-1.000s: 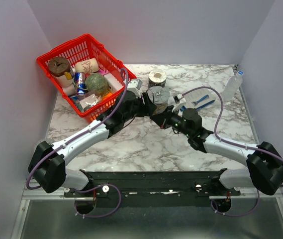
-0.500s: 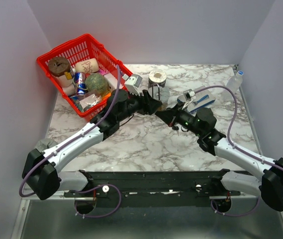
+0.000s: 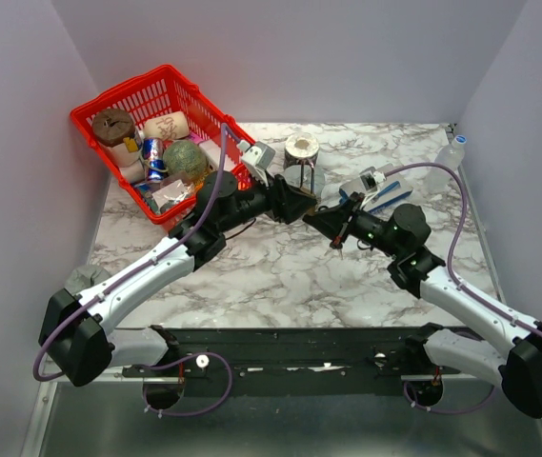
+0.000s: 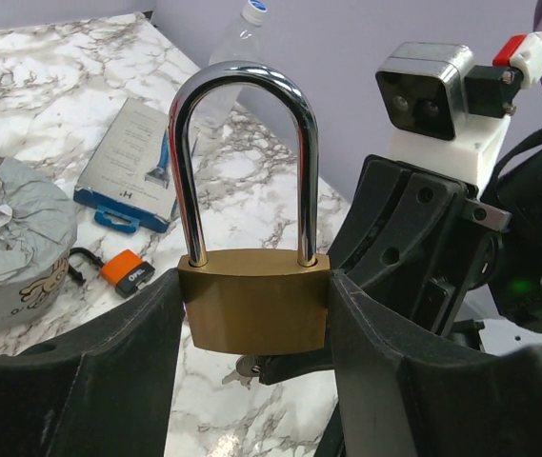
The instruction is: Unlock with the key
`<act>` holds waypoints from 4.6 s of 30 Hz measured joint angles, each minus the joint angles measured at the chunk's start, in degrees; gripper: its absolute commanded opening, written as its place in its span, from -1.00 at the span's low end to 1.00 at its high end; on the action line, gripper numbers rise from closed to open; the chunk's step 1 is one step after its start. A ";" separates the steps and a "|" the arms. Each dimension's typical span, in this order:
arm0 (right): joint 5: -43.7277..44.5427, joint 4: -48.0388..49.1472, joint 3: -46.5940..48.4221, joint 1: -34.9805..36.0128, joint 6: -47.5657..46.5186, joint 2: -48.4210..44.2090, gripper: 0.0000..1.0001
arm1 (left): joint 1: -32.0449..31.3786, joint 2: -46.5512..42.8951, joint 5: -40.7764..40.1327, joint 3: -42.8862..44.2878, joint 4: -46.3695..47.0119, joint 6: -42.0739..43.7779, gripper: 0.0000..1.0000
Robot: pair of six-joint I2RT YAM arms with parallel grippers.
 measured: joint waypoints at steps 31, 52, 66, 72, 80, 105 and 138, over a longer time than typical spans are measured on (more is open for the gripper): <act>-17.94 4.63 1.22 -6.47 4.87 1.22 -0.99 | 0.46 -0.68 8.90 -1.70 7.34 -0.09 -1.00; 0.44 -3.61 0.63 0.92 -2.56 -2.91 -0.85 | -0.48 -2.03 0.15 -2.29 2.73 -1.09 -1.00; 23.58 -12.20 4.74 9.09 -10.21 1.75 -0.59 | -0.37 -2.16 -9.51 -2.36 -5.11 -1.49 -1.00; 24.70 -12.11 4.81 9.86 -13.53 2.73 -0.69 | -0.33 -2.19 -10.23 -2.36 -6.67 -1.38 -1.00; 22.58 -12.07 4.81 11.61 -19.41 2.73 -0.99 | -0.33 -2.16 -10.21 -2.36 -6.69 -1.36 -1.00; 19.12 -12.61 -6.95 13.68 1.31 6.43 -0.99 | -5.31 2.25 -15.23 -9.90 -13.64 -8.61 -1.00; 12.63 12.39 -14.64 13.64 22.36 28.28 -0.99 | -8.70 17.64 -21.57 -13.49 -13.14 -13.75 -0.34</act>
